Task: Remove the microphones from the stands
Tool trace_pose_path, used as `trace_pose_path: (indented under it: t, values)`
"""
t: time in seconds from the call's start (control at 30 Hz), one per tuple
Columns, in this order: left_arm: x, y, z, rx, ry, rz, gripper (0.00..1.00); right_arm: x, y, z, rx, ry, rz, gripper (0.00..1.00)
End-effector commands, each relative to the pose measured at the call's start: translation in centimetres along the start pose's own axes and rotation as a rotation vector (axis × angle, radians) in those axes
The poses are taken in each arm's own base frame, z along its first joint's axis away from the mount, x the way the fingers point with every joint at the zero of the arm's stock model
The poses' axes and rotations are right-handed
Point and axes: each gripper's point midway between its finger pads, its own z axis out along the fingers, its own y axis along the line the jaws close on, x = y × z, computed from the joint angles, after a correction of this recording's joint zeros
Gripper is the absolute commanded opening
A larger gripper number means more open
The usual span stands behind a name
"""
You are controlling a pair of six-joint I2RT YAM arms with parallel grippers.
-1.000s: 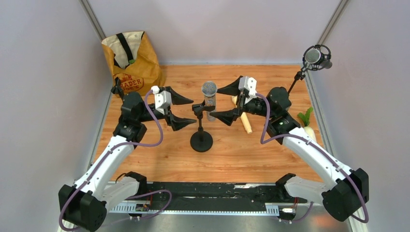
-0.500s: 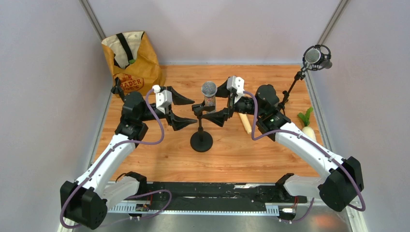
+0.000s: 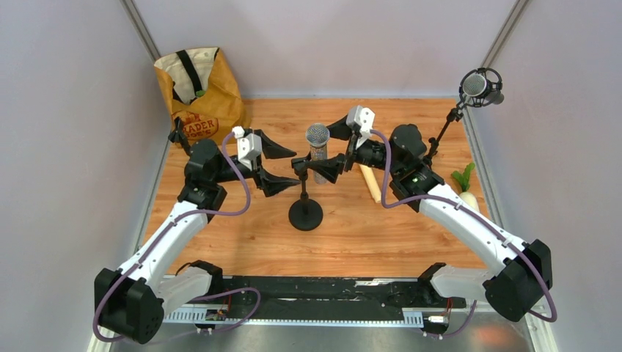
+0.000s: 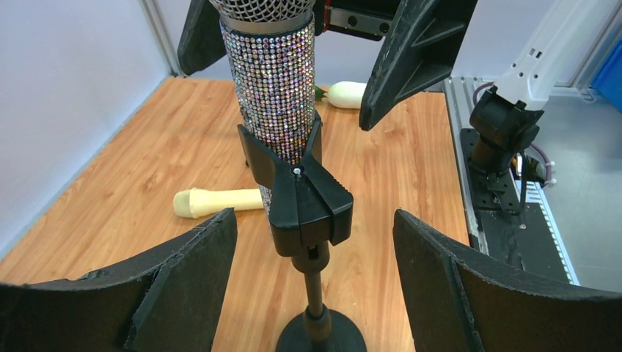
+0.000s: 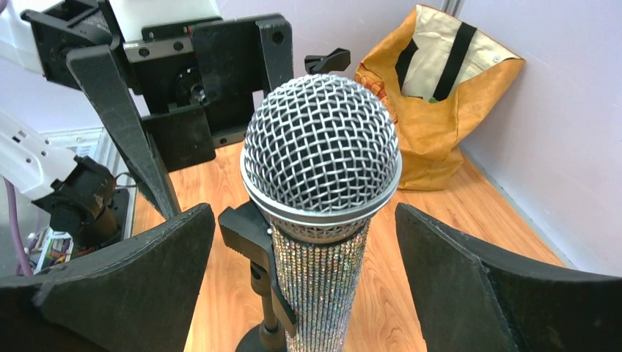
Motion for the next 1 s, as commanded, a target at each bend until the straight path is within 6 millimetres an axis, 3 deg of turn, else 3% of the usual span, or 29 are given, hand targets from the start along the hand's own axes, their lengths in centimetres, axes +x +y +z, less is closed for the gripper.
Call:
trace_pose_path:
  t: [0.0, 0.17, 0.57, 0.7, 0.87, 0.97]
  values:
    - [-0.5, -0.1, 0.0, 0.015, -0.019, 0.008, 0.85, -2.7, 0.1, 0.3, 0.021, -0.049, 0.024, 0.98]
    - [-0.3, 0.1, 0.1, 0.012, -0.019, -0.011, 0.85, -2.4, 0.2, 0.7, 0.022, -0.043, 0.040, 0.88]
    - [-0.7, 0.1, 0.2, 0.007, -0.043, -0.023, 0.82, -1.4, 0.0, 0.9, 0.033, -0.021, 0.033, 0.81]
    - [-0.6, 0.0, 0.2, 0.004, -0.045, -0.022, 0.80, -1.1, 0.1, 0.9, 0.027, -0.016, 0.032, 0.64]
    - [-0.6, 0.0, 0.2, 0.003, -0.046, -0.024, 0.77, -1.2, 0.2, 0.8, 0.022, -0.017, 0.029, 0.62]
    - [-0.7, 0.1, 0.1, -0.004, -0.050, -0.020, 0.77, -1.2, 0.3, 0.7, 0.025, -0.018, 0.030, 0.54]
